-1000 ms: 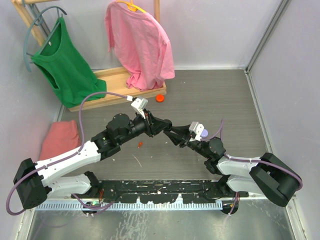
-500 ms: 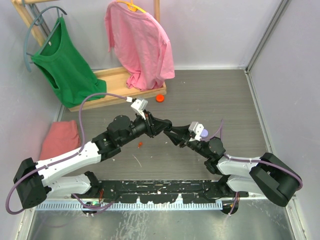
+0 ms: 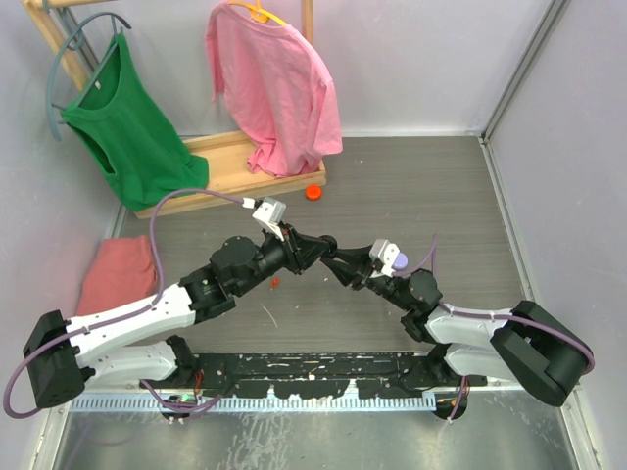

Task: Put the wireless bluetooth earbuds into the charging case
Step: Place the earbud in the charging case.

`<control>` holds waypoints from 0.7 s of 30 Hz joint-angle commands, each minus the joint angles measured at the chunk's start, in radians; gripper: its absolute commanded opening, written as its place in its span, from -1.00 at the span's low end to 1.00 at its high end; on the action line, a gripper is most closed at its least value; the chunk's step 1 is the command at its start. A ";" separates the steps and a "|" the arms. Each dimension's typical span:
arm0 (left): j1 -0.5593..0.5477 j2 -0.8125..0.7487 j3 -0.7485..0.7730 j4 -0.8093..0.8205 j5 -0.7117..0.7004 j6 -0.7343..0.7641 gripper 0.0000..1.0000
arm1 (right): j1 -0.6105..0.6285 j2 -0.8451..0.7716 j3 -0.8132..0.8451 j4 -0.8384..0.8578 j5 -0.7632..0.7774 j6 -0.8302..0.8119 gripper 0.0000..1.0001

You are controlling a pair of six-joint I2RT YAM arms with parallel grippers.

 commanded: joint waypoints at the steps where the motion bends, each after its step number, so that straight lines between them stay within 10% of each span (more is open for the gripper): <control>1: -0.015 -0.021 -0.025 0.004 -0.089 0.007 -0.76 | 0.002 -0.032 0.014 0.133 0.046 -0.011 -0.98; 21: -0.068 0.012 -0.022 0.033 -0.213 -0.065 -0.78 | 0.002 -0.003 0.015 0.162 0.037 0.004 -0.98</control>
